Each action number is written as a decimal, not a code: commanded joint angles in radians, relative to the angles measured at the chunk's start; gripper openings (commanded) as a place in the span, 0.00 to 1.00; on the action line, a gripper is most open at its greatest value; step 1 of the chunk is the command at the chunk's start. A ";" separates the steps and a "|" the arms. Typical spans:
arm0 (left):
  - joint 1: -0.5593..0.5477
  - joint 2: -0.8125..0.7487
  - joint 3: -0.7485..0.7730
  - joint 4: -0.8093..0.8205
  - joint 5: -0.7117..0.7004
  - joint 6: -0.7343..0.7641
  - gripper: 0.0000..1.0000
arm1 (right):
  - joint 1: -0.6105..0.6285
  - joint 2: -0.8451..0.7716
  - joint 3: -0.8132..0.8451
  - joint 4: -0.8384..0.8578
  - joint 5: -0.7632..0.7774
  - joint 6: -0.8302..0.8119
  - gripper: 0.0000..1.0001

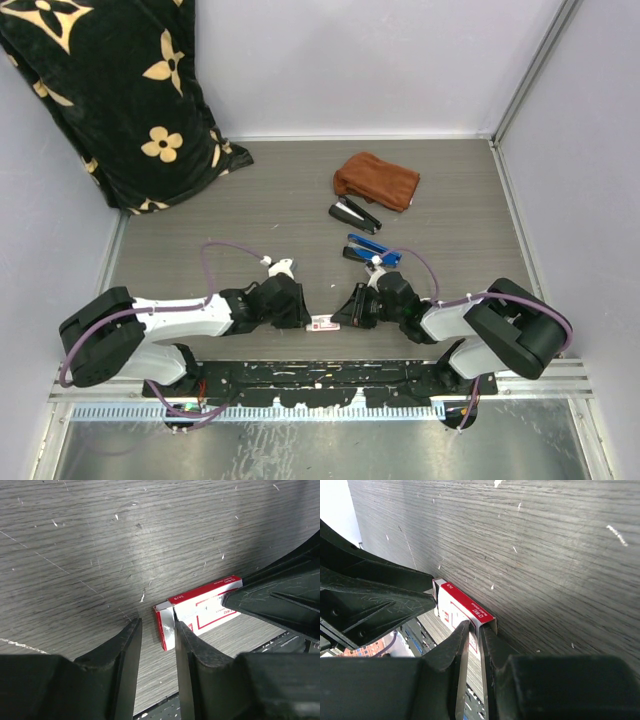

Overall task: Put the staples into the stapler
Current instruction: Open the staple box at the center of the board.

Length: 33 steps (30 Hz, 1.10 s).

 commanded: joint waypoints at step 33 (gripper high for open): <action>0.003 -0.051 -0.001 -0.015 -0.026 -0.046 0.14 | 0.004 -0.082 -0.012 -0.076 0.083 -0.023 0.17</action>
